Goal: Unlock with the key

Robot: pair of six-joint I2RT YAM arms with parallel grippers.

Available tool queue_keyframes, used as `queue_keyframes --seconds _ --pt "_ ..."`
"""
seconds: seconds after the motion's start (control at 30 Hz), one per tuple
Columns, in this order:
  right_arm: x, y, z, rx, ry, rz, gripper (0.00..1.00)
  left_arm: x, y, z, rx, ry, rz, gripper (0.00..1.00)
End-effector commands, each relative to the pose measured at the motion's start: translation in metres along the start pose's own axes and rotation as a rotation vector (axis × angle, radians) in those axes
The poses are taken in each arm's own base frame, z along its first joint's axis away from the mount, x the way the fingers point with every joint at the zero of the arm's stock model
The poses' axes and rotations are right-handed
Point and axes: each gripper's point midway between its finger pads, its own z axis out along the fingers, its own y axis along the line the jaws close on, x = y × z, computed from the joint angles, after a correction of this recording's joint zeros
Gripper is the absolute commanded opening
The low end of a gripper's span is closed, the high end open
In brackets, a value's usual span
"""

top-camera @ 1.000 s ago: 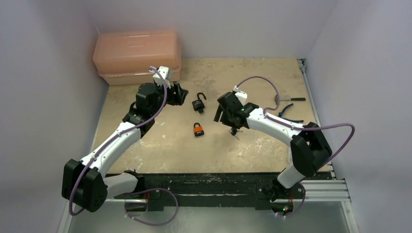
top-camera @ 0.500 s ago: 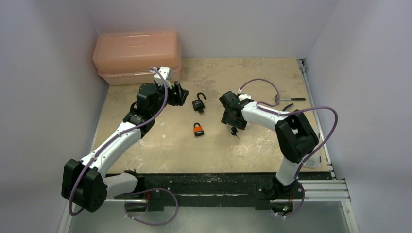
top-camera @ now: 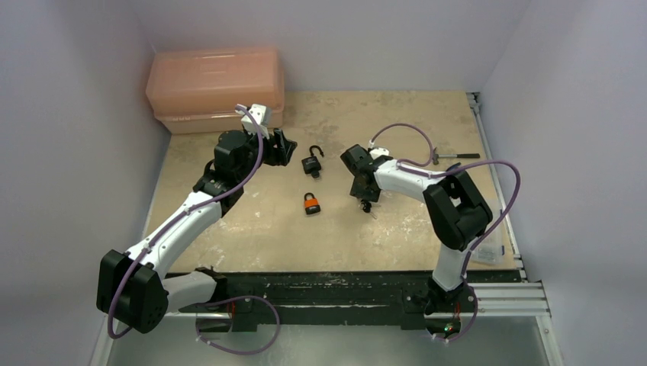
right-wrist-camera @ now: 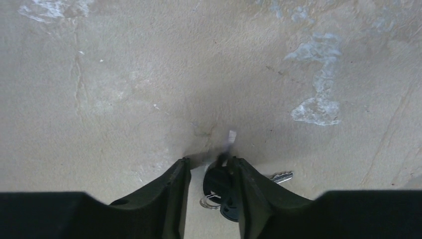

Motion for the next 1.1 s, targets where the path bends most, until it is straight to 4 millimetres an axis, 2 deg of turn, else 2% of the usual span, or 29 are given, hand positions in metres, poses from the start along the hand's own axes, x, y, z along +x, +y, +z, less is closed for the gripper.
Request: queue_keyframes --seconds 0.0,0.17,0.23,0.33,0.47,0.6,0.7,0.83,0.97,1.07 --pt "-0.002 -0.006 0.005 0.027 -0.018 -0.035 0.37 -0.029 -0.008 -0.003 0.02 -0.067 0.024 0.59" --pt "-0.003 -0.005 0.001 -0.006 -0.031 -0.068 0.08 -0.028 -0.008 -0.002 0.021 -0.062 0.023 0.59" --pt "-0.007 -0.003 -0.002 -0.028 -0.044 -0.09 0.0 -0.027 -0.008 -0.002 0.021 -0.06 0.023 0.59" --pt "-0.016 0.003 -0.008 -0.077 -0.084 -0.129 0.0 -0.026 -0.008 -0.001 0.021 -0.058 0.022 0.59" --pt "-0.029 0.023 -0.033 -0.257 -0.158 -0.181 0.0 -0.026 -0.008 -0.001 0.025 -0.056 0.023 0.59" --pt "-0.04 0.046 -0.075 -0.497 -0.257 -0.221 0.0 -0.027 -0.011 -0.001 0.039 -0.059 0.023 0.59" --pt "-0.041 0.062 -0.113 -0.715 -0.328 -0.257 0.0 -0.026 -0.012 -0.001 0.047 -0.058 0.024 0.59" --pt "-0.035 0.071 -0.161 -0.949 -0.417 -0.316 0.0 -0.028 -0.018 -0.002 0.079 -0.063 0.024 0.59" --pt "-0.03 0.071 -0.218 -1.18 -0.537 -0.377 0.0 -0.031 -0.039 -0.006 0.192 -0.092 0.011 0.59" --pt "-0.025 0.066 -0.264 -1.354 -0.634 -0.41 0.0 -0.03 -0.064 -0.008 0.309 -0.099 -0.027 0.57"
